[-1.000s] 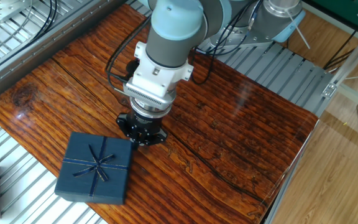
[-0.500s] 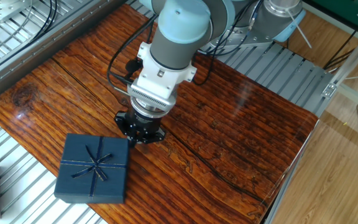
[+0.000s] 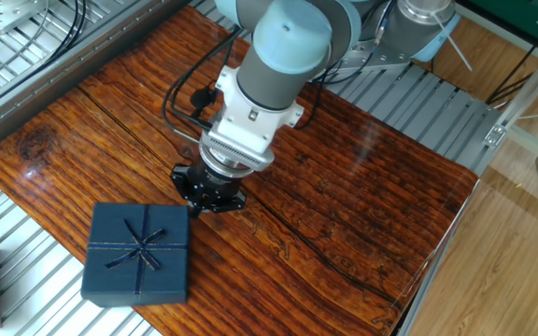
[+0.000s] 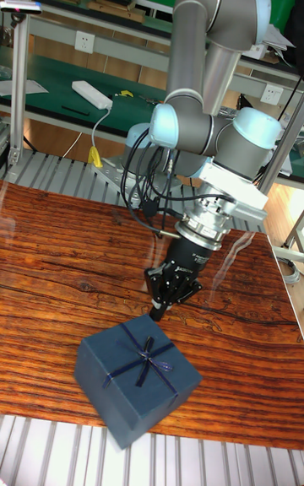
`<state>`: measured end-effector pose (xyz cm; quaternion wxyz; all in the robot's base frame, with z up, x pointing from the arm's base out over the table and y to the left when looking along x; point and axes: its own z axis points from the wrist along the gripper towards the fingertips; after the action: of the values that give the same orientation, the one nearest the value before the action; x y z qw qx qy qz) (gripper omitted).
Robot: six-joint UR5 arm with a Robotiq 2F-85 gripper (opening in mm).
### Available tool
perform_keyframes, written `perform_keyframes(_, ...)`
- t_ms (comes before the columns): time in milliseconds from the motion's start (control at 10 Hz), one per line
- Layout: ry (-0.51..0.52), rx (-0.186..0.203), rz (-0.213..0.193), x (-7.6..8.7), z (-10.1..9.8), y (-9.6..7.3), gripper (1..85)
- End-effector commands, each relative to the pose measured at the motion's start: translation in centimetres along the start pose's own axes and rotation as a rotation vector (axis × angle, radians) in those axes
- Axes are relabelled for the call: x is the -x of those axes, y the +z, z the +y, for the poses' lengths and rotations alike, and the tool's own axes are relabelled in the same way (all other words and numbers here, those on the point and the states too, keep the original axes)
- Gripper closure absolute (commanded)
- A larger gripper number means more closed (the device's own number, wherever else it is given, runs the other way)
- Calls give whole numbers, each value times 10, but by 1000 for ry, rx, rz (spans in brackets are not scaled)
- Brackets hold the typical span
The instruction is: Slide the outer casing onto the gift box
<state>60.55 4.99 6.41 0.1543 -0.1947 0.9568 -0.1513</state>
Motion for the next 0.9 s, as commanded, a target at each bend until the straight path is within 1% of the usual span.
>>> perform_keyframes(0, -22, -33, 0, -1, -7, 0, 847)
perform_keyframes(200, -28, -42, 2, -1, -9, -1, 847)
perform_keyframes(400, -61, -72, 4, -2, -17, -2, 847)
perform_keyframes(700, -122, -120, -4, 1, -30, -3, 847)
perform_keyframes(800, -124, -117, -3, 1, -31, -3, 847)
